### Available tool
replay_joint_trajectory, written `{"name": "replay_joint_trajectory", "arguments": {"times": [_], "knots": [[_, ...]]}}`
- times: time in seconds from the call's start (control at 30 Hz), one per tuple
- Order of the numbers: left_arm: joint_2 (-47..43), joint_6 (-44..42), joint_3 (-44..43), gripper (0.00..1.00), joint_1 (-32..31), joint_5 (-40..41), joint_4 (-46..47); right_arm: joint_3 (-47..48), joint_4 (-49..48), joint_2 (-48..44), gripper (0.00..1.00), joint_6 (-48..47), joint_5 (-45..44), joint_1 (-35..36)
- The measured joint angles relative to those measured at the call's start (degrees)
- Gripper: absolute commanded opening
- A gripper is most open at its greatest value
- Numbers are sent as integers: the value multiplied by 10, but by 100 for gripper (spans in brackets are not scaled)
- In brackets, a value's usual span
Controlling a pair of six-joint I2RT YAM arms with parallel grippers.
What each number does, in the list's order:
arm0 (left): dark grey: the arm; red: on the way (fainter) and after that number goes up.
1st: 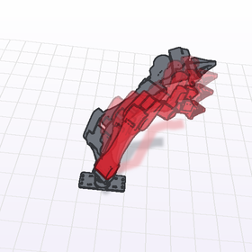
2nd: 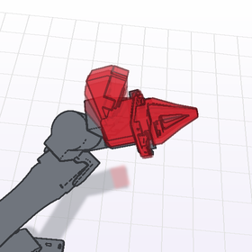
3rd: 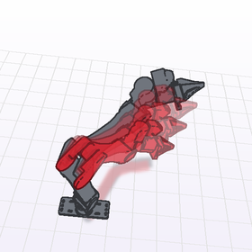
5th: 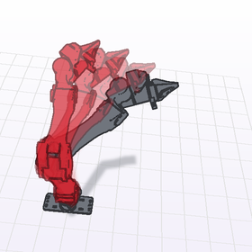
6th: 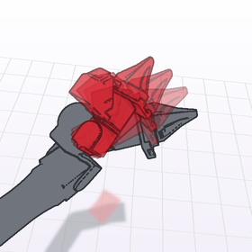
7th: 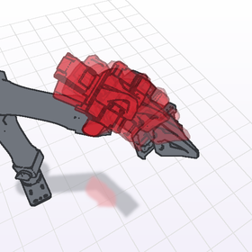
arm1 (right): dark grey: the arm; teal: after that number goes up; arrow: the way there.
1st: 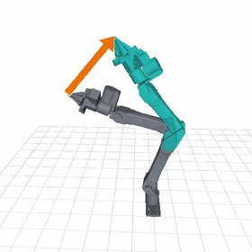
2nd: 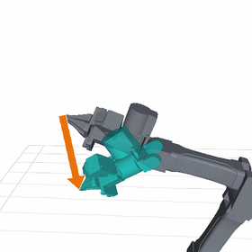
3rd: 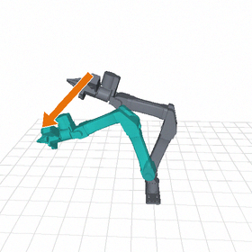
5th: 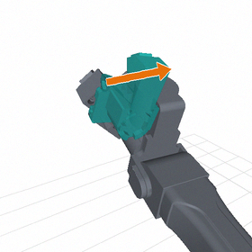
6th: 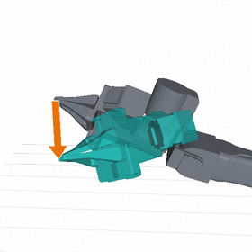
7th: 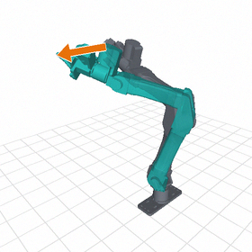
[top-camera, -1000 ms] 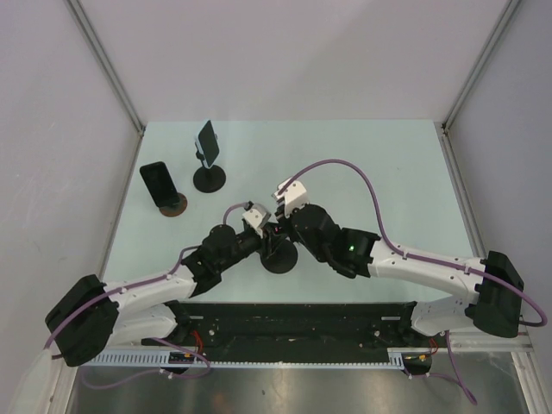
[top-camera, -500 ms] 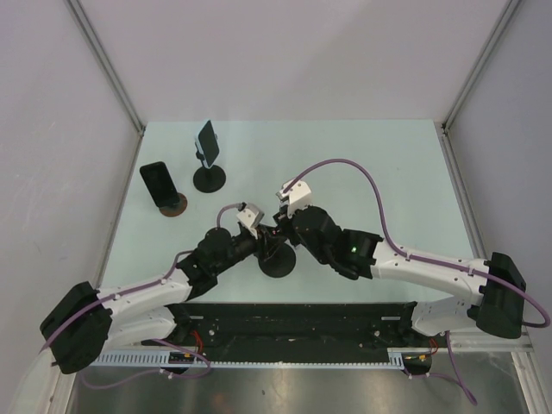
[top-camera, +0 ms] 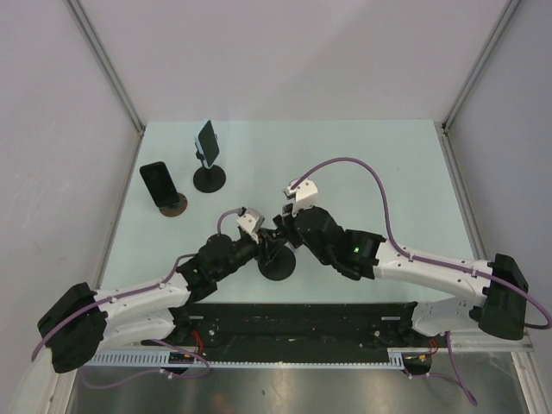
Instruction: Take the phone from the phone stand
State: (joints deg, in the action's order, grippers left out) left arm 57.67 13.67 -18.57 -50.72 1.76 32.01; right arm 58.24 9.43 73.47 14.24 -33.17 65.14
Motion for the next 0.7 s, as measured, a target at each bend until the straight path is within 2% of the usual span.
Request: {"name": "replay_joint_trajectory", "arguments": {"times": [0.7], "knots": [[1, -16, 0, 0, -45, 61, 3, -2, 18, -7, 0, 48, -20, -4]]}}
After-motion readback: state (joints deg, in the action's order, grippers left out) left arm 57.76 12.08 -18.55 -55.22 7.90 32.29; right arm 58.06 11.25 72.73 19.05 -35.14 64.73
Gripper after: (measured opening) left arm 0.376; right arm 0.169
